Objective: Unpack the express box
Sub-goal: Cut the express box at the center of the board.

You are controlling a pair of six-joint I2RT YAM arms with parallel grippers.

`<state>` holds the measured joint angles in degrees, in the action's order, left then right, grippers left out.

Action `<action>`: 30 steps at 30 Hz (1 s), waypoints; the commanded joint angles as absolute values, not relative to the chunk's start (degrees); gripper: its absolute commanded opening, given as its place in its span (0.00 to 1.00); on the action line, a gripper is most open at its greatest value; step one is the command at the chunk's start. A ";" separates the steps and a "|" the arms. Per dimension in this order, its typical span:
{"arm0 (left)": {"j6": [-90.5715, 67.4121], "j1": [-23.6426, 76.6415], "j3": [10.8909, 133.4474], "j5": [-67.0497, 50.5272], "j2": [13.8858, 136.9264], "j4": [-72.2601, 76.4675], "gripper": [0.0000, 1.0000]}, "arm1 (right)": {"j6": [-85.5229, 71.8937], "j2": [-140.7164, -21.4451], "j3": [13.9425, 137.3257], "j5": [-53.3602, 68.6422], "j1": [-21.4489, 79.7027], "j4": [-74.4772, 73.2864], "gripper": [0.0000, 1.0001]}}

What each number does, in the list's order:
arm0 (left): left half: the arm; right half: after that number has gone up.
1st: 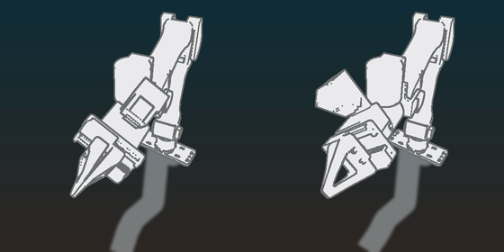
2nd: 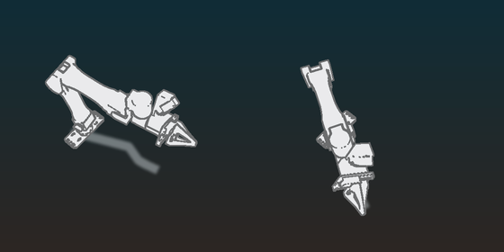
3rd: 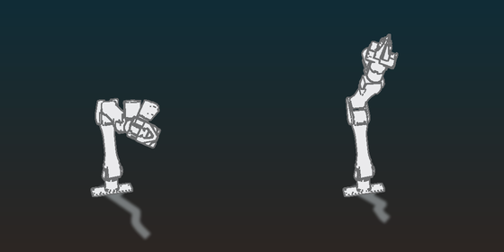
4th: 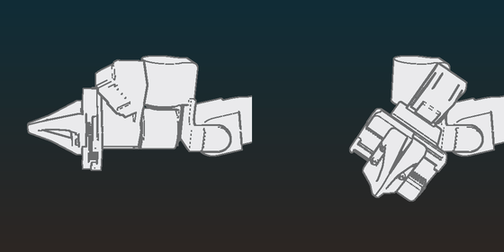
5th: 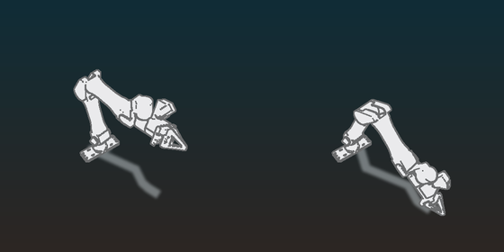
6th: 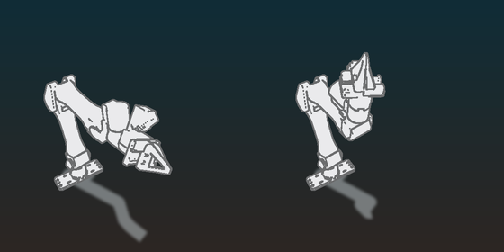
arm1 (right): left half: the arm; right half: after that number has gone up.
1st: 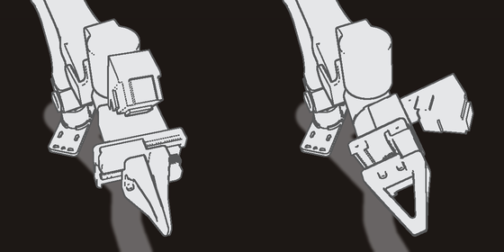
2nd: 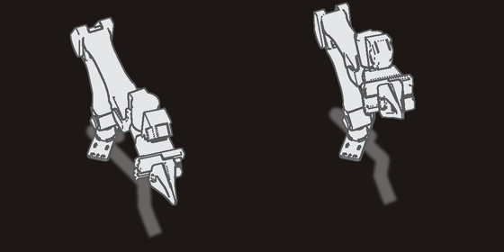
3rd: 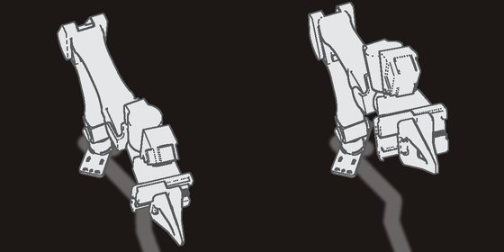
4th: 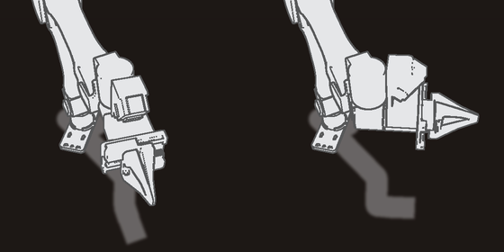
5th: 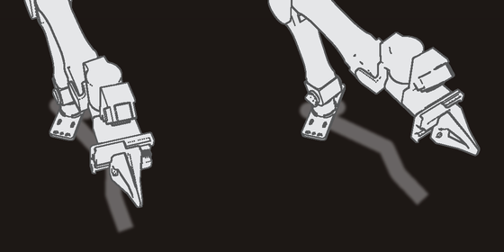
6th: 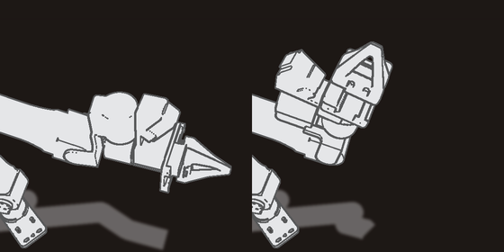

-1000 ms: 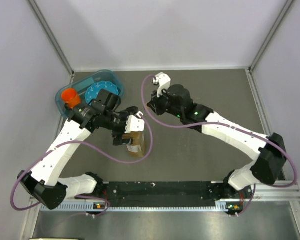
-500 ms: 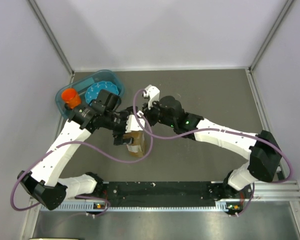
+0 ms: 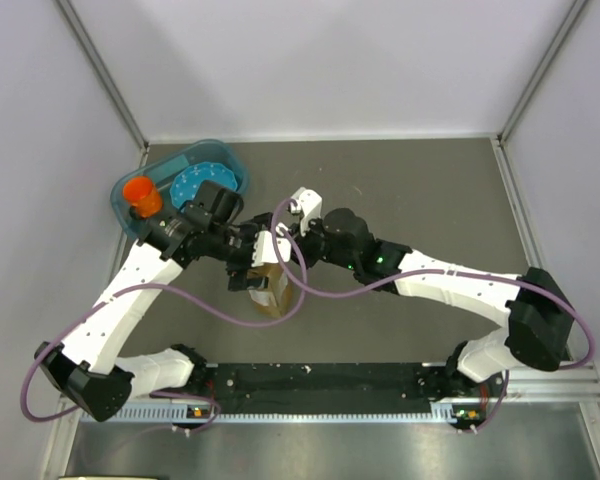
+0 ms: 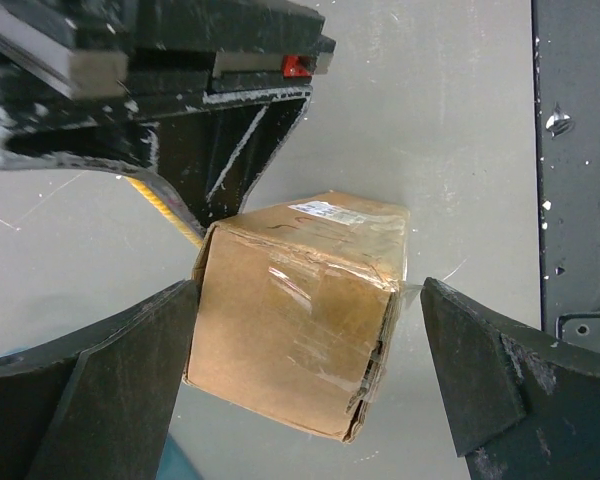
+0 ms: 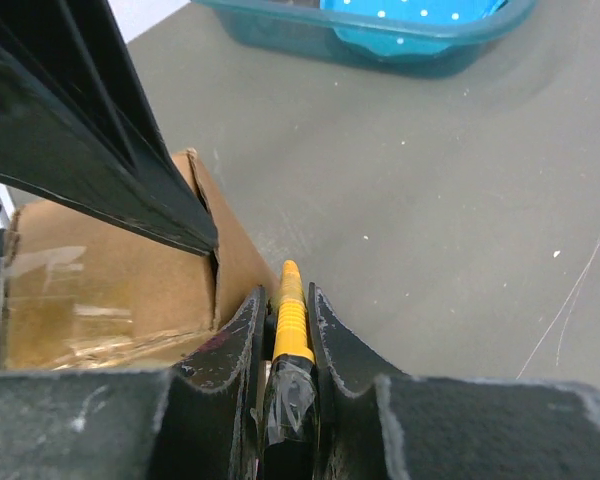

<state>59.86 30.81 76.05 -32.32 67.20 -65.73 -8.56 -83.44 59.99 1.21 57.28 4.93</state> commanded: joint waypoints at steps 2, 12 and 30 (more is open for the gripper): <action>58.71 30.94 75.94 -32.96 66.80 -65.30 0.99 | -7.56 -81.03 62.31 2.55 57.83 9.31 0.00; 59.15 30.94 73.92 -33.66 66.53 -65.74 0.99 | -10.55 -82.00 61.87 7.55 57.92 12.22 0.00; 56.16 31.38 87.00 -35.68 64.25 -73.03 0.99 | -9.31 -76.03 60.29 0.18 53.27 3.78 0.00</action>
